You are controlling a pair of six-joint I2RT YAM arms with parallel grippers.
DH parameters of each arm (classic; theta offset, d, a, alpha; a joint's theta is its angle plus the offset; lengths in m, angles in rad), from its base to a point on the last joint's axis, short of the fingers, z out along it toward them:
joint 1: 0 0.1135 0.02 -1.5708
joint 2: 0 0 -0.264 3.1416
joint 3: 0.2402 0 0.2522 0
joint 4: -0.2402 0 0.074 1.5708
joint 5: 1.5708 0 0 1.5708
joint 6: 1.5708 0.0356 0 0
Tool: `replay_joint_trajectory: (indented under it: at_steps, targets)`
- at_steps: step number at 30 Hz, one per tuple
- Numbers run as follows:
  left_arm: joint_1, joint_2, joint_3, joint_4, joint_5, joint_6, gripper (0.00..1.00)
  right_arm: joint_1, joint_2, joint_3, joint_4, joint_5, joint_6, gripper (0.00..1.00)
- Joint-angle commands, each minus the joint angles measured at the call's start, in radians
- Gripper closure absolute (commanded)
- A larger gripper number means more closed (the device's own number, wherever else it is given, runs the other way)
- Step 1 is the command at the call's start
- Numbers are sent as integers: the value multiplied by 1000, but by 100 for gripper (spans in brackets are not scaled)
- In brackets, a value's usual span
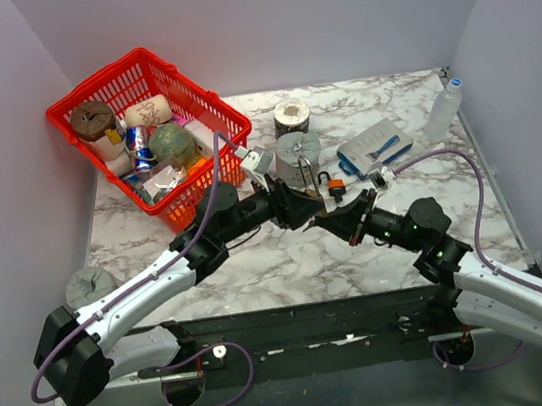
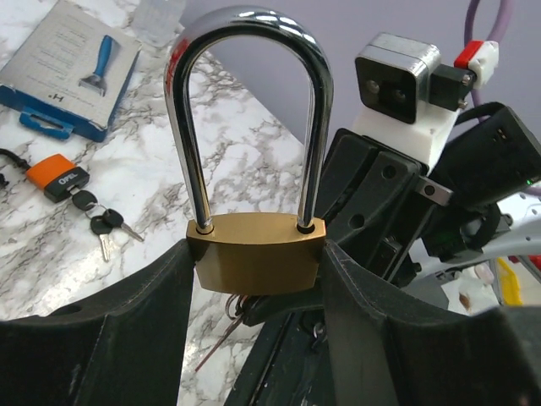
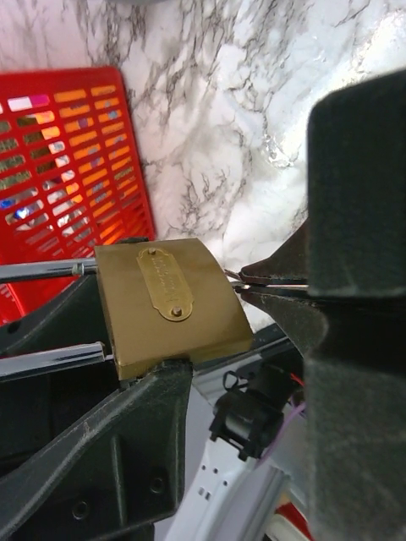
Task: Unlock with the key
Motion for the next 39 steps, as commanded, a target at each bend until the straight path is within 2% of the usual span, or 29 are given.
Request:
replay_joint_trajectory:
  at_steps: [1, 5, 9, 11, 12, 15, 21, 23, 26, 27, 32, 34, 39]
  targets:
    - [-12, -15, -29, 51, 224, -8, 100, -36, -6, 60, 121, -113, 10, 99]
    - [-8, -23, -27, 45, 215, 3, 100, -42, 3, 76, 98, -135, -2, 99]
    - [11, -21, -10, -39, 135, 0, 100, -42, 3, 106, -3, -118, -47, 98]
    - [51, -18, -7, -67, 77, -38, 100, -42, 0, 111, -69, -104, -70, 88]
    - [68, -16, -7, -85, 60, -55, 100, -42, -2, 111, -86, -104, -77, 74]
    - [119, -15, -3, -142, -15, -89, 100, -42, -6, 108, -143, -103, -97, 55]
    - [149, -23, -29, -156, -23, -84, 100, -42, -40, 122, -284, -156, -171, 29]
    - [153, -33, -53, -138, 20, -64, 100, -44, -66, 137, -320, -161, -192, 23]
    - [157, -33, -65, -109, 197, 3, 100, -67, -57, 207, -361, -222, -235, 17]
    - [157, -30, -64, -104, 319, 23, 100, -76, -45, 232, -370, -247, -246, 16]
    - [159, -55, -91, -103, 569, 110, 100, -139, 58, 374, -390, -476, -297, 14]
    - [159, -59, -108, -83, 667, 127, 100, -139, 84, 445, -408, -524, -330, 14]
    - [159, -36, -141, 57, 805, 59, 100, -139, 233, 574, -476, -719, -369, 14]
